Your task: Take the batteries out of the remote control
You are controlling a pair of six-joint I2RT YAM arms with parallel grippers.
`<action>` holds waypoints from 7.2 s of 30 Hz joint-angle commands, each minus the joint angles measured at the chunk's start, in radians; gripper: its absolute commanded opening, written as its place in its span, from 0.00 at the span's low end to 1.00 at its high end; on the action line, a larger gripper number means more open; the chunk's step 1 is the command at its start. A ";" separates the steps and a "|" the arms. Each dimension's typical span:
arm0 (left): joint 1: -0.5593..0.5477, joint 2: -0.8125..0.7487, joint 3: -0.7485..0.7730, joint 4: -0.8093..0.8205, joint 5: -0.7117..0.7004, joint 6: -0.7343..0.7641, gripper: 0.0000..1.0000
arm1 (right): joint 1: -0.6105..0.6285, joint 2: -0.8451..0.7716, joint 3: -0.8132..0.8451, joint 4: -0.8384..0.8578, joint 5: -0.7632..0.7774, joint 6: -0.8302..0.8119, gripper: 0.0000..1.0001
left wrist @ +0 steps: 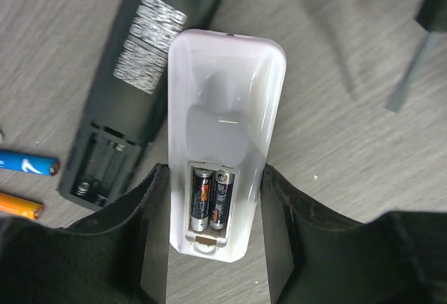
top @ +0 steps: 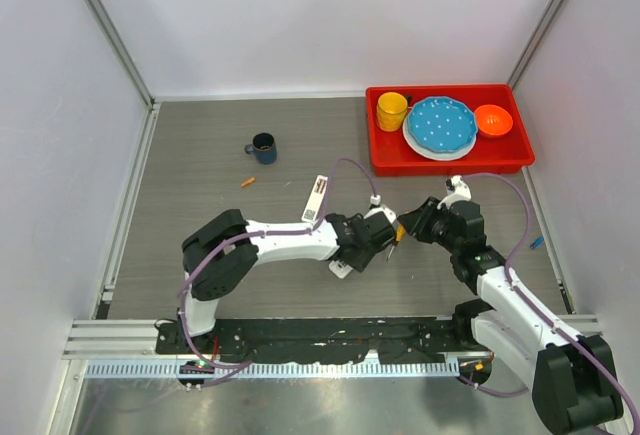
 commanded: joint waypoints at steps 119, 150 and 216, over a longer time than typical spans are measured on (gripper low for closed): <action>0.088 -0.133 -0.280 0.297 0.335 0.260 0.44 | 0.098 0.101 0.151 0.070 0.087 0.008 0.01; 0.077 -0.179 -0.342 0.340 0.382 0.228 0.61 | 0.261 0.185 0.155 0.118 0.274 -0.006 0.01; 0.031 -0.128 -0.299 0.325 0.252 0.229 0.39 | 0.382 0.108 0.112 0.224 0.308 -0.072 0.01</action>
